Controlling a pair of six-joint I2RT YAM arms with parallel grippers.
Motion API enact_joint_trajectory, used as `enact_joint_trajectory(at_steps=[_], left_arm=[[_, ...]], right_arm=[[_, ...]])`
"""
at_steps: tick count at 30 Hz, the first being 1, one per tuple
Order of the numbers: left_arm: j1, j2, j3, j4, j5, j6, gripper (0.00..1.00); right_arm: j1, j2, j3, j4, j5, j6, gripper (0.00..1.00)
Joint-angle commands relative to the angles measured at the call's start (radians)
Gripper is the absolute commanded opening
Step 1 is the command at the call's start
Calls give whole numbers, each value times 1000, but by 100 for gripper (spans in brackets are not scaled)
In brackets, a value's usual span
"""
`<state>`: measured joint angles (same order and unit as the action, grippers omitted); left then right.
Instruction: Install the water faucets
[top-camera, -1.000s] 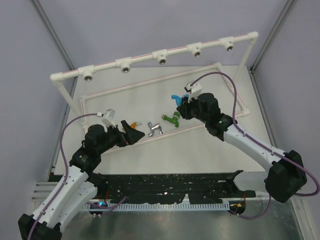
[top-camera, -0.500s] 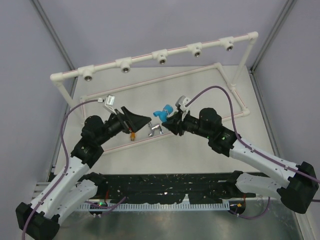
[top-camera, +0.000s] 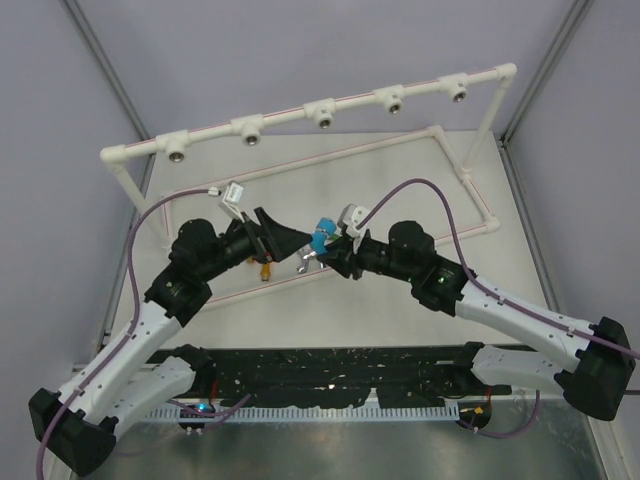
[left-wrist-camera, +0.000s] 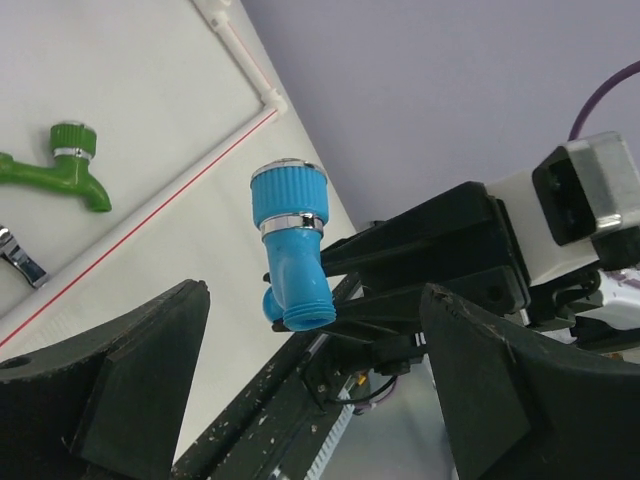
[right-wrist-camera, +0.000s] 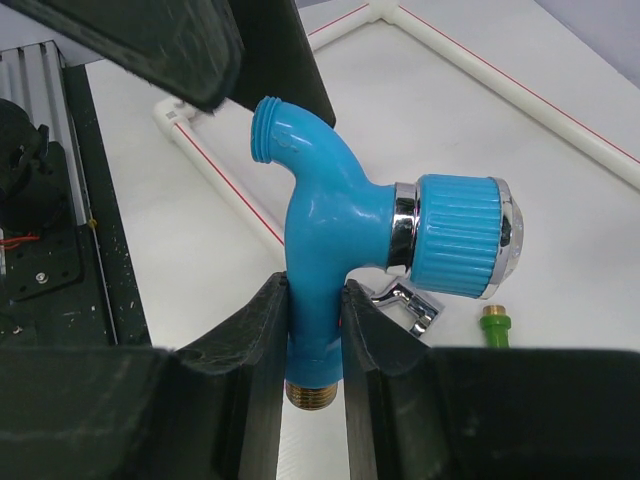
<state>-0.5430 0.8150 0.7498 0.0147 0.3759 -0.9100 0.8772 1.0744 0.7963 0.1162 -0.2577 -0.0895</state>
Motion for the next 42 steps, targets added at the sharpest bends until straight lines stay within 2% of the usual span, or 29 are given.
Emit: enact_joint_trajectory(at_steps=[1, 6, 8, 10, 11, 12, 13, 14, 15, 16, 17, 18, 19, 20, 23, 26, 29, 34, 42], left_arm=[[-20, 24, 52, -70, 6, 57, 89], [-34, 49, 74, -82, 8, 97, 75], [-41, 58, 80, -82, 9, 115, 63], [-44, 65, 83, -82, 14, 132, 45], [-48, 65, 83, -79, 14, 144, 31], [-48, 62, 83, -78, 12, 157, 22], [-51, 59, 82, -79, 8, 169, 6], [-51, 58, 82, -79, -2, 187, 0], [-51, 49, 79, -82, -14, 206, 0], [-49, 38, 79, -93, -31, 235, 0], [-49, 27, 80, -105, -55, 270, 0], [-52, 15, 80, -125, -80, 305, 0], [-54, 3, 82, -148, -112, 350, 0], [-63, -19, 85, -182, -188, 423, 0], [-113, -54, 86, -228, -317, 561, 0], [-196, -85, 79, -234, -461, 690, 0], [-306, -108, 68, -210, -586, 830, 0], [-437, -114, 43, -110, -733, 1003, 0], [-512, -60, 40, -29, -818, 1128, 0]], right_arm=[[19, 9, 69, 16, 20, -53, 5], [32, 18, 77, 0, 29, -73, 5], [37, 21, 78, 0, 32, -75, 5], [40, 24, 80, 0, 37, -75, 5], [42, 24, 78, 2, 38, -73, 5], [42, 27, 81, 3, 38, -69, 5], [42, 28, 81, 0, 38, -64, 5], [42, 33, 84, -1, 40, -50, 5], [42, 36, 84, -1, 47, -36, 7], [42, 38, 86, 5, 58, 3, 24], [42, 39, 87, 2, 83, 20, 36], [40, 36, 92, -1, 92, 63, 59], [40, 35, 95, -15, 127, 88, 68], [37, 22, 109, -36, 176, 197, 95], [34, -14, 107, -75, 323, 406, 95], [28, -68, 92, -85, 408, 574, 95], [16, -73, 118, -159, 400, 733, 95], [3, -37, 165, -135, 328, 847, 95], [5, -8, 158, -31, 296, 971, 96]])
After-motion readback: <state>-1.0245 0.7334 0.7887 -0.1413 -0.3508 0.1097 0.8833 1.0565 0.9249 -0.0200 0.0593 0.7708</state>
